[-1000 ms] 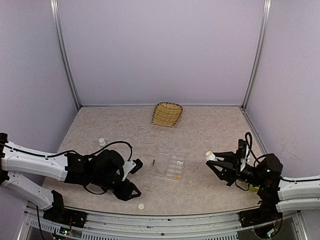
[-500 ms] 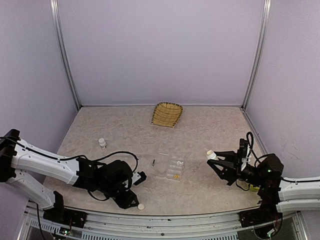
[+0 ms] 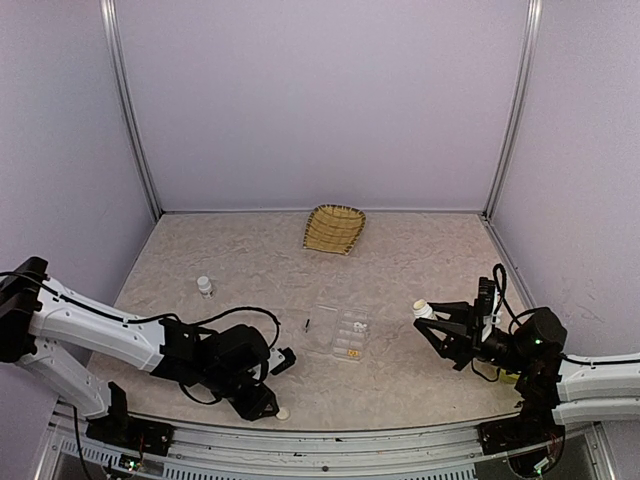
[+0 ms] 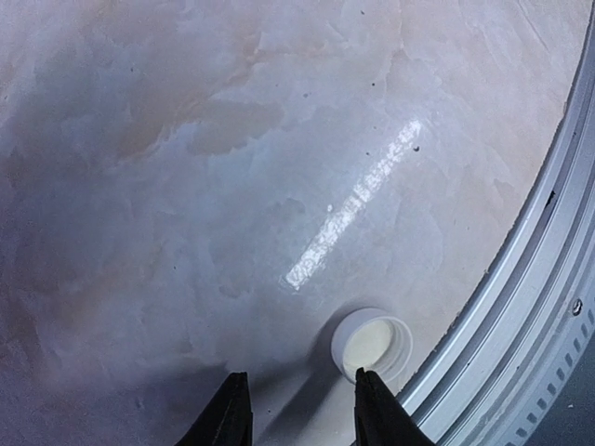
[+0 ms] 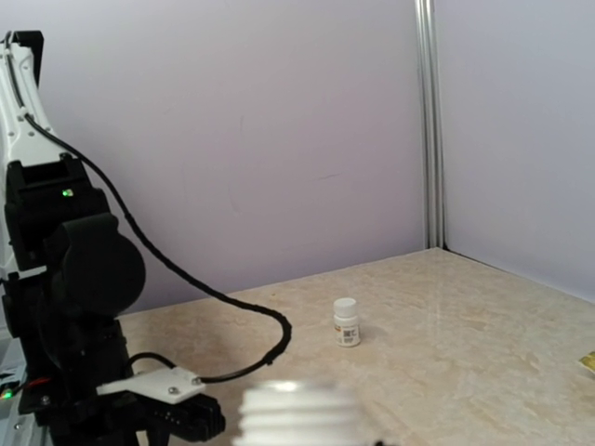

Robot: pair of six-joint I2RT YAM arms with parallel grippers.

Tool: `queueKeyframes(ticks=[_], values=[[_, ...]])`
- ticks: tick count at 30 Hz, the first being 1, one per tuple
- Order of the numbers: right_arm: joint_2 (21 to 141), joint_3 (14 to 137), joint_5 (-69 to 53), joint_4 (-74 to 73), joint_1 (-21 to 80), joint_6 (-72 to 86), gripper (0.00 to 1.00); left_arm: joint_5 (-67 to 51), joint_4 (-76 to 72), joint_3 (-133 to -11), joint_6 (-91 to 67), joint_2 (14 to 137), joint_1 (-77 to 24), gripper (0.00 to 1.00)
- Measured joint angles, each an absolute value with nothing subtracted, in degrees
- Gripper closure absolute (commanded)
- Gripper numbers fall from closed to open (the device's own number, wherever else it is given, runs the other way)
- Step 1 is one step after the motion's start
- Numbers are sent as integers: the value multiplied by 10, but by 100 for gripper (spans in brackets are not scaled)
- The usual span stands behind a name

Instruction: Sort the pills into containers

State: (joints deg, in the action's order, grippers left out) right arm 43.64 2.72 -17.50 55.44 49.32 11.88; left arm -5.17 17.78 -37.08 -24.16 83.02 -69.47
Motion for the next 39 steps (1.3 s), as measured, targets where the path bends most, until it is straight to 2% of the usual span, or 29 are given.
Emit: queueKeyframes(ticks=[39], values=[[427, 27, -168, 534, 493, 118, 100, -36, 168, -383, -240, 854, -695, 73]])
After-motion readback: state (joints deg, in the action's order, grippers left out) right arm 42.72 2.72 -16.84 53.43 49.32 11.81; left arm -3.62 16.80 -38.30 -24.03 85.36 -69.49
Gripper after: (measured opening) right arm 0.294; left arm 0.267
